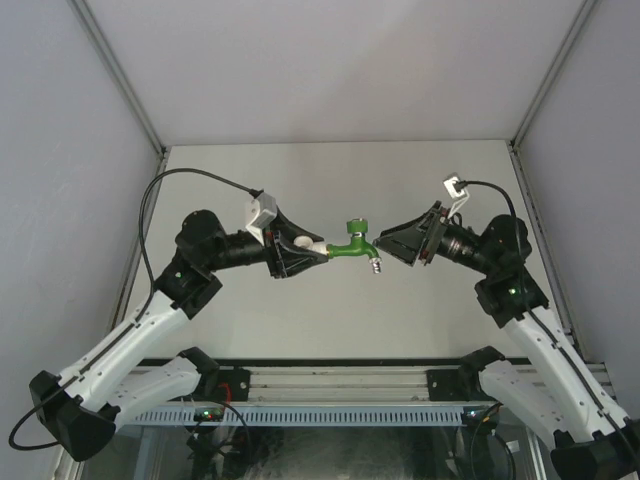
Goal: Install the water faucets
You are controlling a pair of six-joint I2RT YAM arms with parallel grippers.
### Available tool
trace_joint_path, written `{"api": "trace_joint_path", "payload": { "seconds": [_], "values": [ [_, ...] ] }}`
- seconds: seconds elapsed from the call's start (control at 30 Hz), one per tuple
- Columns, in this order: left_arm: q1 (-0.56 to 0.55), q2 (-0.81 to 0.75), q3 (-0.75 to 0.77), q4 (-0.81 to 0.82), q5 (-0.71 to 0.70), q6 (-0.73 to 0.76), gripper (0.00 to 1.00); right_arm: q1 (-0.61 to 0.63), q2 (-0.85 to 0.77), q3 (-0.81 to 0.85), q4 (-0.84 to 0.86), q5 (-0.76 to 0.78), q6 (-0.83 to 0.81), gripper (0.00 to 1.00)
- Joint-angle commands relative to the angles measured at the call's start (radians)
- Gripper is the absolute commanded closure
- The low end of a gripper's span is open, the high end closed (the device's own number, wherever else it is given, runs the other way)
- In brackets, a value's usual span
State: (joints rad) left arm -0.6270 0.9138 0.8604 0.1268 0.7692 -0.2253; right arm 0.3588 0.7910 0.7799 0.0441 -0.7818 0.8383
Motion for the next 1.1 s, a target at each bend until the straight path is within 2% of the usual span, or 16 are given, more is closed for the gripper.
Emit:
{"api": "trace_joint_path", "payload": {
  "seconds": [0.0, 0.07, 0.17, 0.27, 0.4, 0.57, 0.7, 0.9, 1.07],
  "values": [
    [0.004, -0.047, 0.049, 0.03, -0.011, -0.015, 1.0, -0.007, -0.11, 0.041, 0.009, 0.228, -0.415, 0.41],
    [0.004, -0.056, 0.044, 0.029, -0.006, -0.036, 1.0, -0.007, -0.176, 0.019, 0.061, 0.27, -0.634, 0.39],
    [0.004, -0.067, 0.039, 0.033, 0.0, -0.071, 1.0, 0.004, -0.245, -0.046, 0.132, 0.23, -1.036, 0.37],
    [0.004, -0.075, 0.041, 0.031, 0.004, -0.097, 1.0, 0.047, -0.283, -0.08, 0.012, 0.18, -1.526, 0.33],
    [0.003, -0.075, 0.052, 0.013, 0.014, -0.112, 1.0, 0.15, -0.28, -0.083, -0.107, 0.321, -1.875, 0.3],
    [0.003, -0.065, 0.058, 0.007, 0.034, -0.13, 1.0, 0.307, -0.247, -0.085, -0.095, 0.443, -2.055, 0.28],
    [0.003, -0.054, 0.065, 0.007, 0.047, -0.143, 1.0, 0.407, -0.188, -0.084, -0.051, 0.523, -2.13, 0.27],
    [0.003, -0.041, 0.064, 0.006, 0.042, -0.166, 1.0, 0.497, -0.118, -0.083, 0.041, 0.521, -2.194, 0.27],
    [0.003, -0.027, 0.068, 0.009, 0.05, -0.179, 1.0, 0.525, -0.085, -0.083, 0.082, 0.45, -2.182, 0.29]
  ]
}}
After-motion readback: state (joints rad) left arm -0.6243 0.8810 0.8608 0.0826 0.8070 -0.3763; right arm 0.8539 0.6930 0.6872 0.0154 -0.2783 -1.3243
